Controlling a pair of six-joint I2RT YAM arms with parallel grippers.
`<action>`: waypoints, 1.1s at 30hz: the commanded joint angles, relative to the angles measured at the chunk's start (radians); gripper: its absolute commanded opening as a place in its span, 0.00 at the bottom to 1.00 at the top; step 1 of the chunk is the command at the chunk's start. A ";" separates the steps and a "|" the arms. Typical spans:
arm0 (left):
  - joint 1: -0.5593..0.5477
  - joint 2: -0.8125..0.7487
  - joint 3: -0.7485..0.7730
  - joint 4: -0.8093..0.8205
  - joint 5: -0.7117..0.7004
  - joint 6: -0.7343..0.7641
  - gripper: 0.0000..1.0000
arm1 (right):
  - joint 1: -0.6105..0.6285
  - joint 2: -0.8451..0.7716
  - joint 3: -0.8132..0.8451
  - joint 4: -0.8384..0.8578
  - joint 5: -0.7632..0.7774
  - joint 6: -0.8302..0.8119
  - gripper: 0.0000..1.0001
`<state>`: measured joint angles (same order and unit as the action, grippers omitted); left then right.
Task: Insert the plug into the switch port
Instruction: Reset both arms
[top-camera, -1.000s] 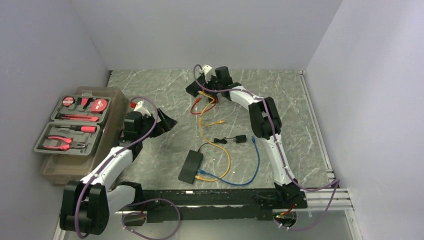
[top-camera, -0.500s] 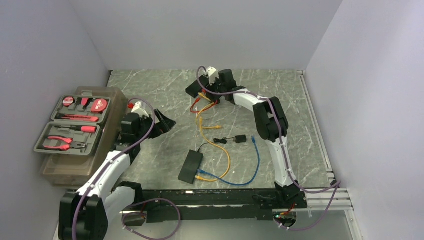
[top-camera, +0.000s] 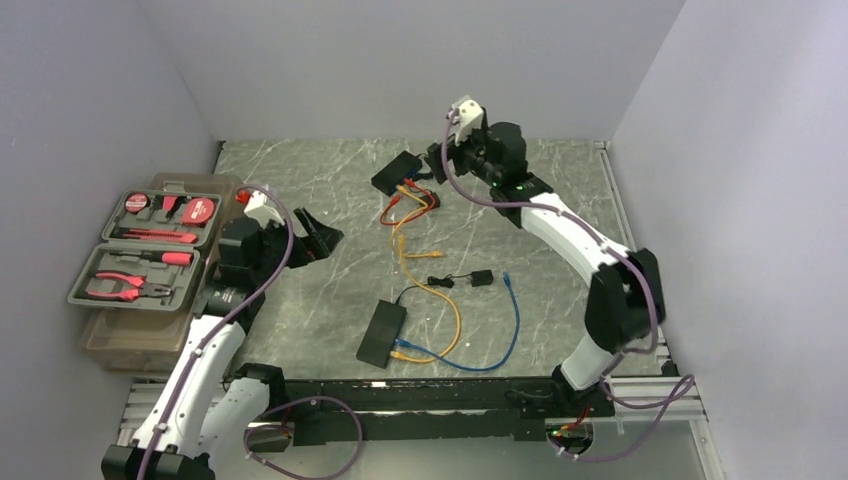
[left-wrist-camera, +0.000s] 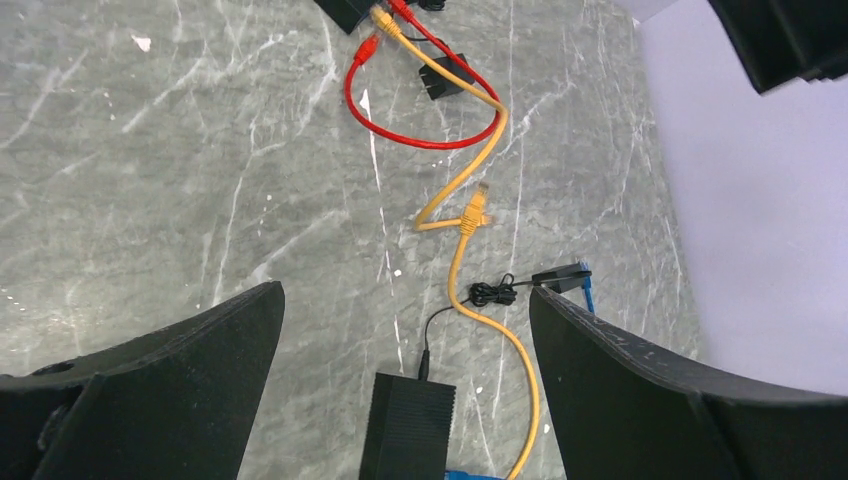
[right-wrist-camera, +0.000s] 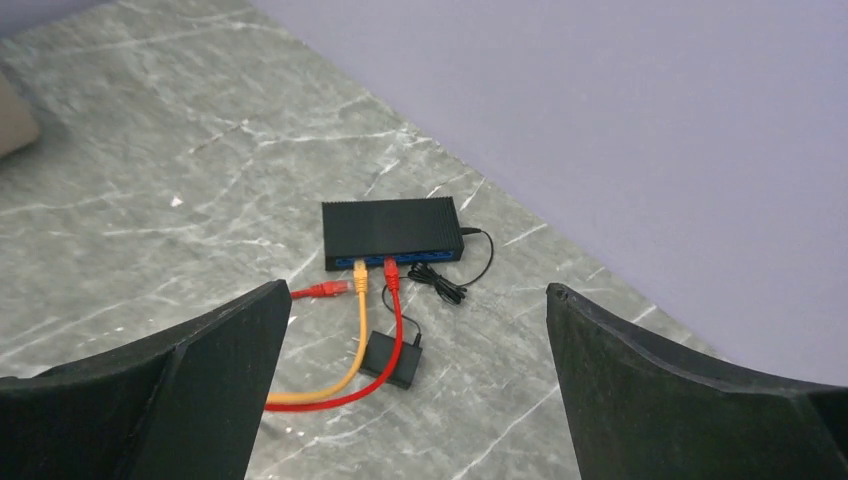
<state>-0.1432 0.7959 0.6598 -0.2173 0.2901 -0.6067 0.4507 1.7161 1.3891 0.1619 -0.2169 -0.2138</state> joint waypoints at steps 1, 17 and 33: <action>0.009 -0.051 0.088 -0.128 -0.004 0.084 0.99 | 0.001 -0.179 -0.128 0.044 0.031 0.084 1.00; 0.011 -0.208 0.203 -0.343 -0.021 0.216 0.99 | 0.002 -0.731 -0.351 -0.433 0.371 0.428 1.00; 0.011 -0.309 0.096 -0.348 -0.031 0.245 0.99 | 0.004 -1.032 -0.480 -0.643 0.451 0.517 1.00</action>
<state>-0.1379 0.5053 0.7773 -0.5808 0.2802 -0.3782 0.4534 0.6853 0.9028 -0.4545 0.2012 0.2783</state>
